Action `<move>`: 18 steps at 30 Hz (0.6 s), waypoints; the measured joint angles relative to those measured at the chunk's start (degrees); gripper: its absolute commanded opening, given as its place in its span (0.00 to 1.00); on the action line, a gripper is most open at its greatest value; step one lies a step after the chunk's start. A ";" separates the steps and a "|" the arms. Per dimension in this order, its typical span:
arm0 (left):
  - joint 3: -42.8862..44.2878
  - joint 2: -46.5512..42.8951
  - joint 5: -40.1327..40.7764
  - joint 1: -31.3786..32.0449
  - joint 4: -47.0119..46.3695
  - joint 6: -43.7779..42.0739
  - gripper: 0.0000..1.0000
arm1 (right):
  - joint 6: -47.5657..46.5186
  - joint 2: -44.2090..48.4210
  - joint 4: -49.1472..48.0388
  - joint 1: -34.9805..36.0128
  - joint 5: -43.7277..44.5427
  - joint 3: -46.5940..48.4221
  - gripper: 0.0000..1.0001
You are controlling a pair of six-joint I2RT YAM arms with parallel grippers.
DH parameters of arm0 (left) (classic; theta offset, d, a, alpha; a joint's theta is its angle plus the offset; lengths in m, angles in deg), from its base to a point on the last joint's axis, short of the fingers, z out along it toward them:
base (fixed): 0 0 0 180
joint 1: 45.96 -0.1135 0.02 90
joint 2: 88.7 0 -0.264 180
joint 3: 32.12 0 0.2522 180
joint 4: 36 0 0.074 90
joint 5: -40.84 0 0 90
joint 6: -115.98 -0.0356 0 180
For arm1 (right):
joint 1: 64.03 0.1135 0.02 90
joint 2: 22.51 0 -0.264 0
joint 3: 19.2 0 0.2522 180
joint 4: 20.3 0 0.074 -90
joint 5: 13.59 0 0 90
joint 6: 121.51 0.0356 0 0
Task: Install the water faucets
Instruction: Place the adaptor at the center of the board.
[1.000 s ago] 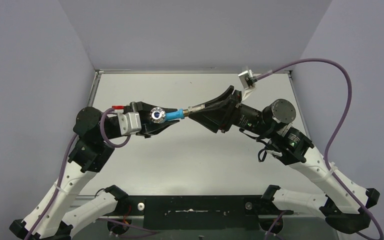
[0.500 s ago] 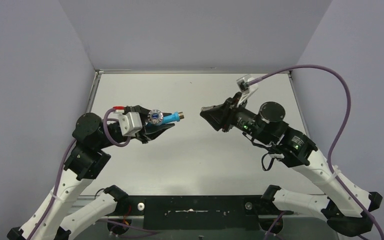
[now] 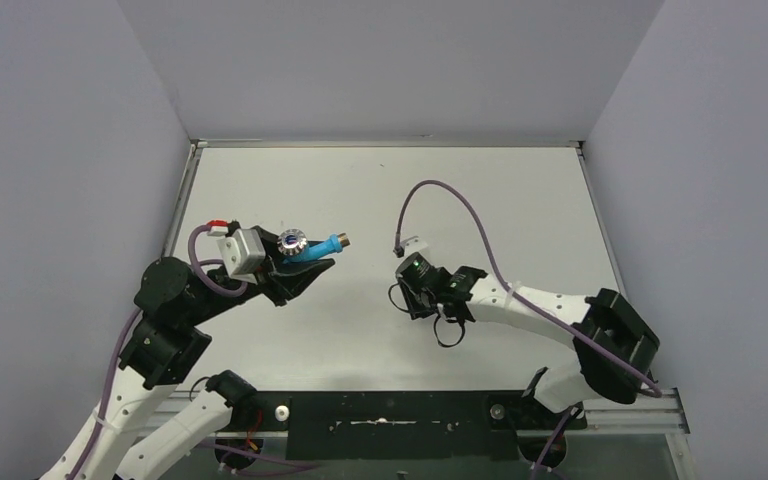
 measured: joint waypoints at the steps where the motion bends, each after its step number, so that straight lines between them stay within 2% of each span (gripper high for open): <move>1: 0.00 -0.11 0.13 0.00 0.04 0.35 0.00 | 0.00 -1.31 -1.18 0.02 0.07 -0.72 0.02; 12: 0.00 -1.25 0.15 0.00 0.15 1.27 0.00 | 0.02 -11.72 -8.72 0.02 -2.51 -1.09 0.08; 15: 0.00 -1.20 0.13 0.00 0.13 1.49 0.00 | 0.02 -11.80 -9.22 -0.07 -3.69 -1.07 0.13; 18: 0.00 -1.01 0.11 0.00 0.13 1.68 0.00 | 0.07 -11.80 -9.44 -0.42 -4.79 -1.07 0.23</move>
